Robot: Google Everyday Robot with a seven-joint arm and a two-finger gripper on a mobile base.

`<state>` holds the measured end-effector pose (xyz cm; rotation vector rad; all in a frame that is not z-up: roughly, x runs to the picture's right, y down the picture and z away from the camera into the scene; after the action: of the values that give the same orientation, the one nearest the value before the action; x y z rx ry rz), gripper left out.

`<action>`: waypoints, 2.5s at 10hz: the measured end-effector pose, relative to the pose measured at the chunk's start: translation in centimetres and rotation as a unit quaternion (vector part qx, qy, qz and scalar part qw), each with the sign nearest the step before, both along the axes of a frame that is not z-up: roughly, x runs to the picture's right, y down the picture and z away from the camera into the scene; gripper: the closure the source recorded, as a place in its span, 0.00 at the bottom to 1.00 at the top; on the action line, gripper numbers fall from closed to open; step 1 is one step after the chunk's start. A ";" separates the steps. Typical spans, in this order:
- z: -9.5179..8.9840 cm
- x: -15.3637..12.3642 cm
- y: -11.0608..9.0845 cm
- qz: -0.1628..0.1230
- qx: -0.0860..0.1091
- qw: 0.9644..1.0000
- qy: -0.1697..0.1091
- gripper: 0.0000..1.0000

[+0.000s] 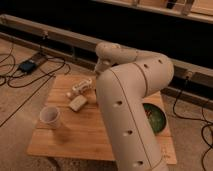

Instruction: Knock the eraser over

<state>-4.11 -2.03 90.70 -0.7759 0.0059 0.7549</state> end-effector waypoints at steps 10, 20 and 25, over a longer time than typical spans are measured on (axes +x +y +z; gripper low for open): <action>0.9 -1.1 -0.9 -0.003 -0.006 1.000 -0.020 0.40; 1.8 -2.6 -2.3 0.001 0.009 1.000 -0.025 0.40; 2.4 -1.8 -2.8 0.012 0.000 0.999 -0.035 0.40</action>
<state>-5.94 -4.85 93.08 -0.8028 -0.0674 0.7491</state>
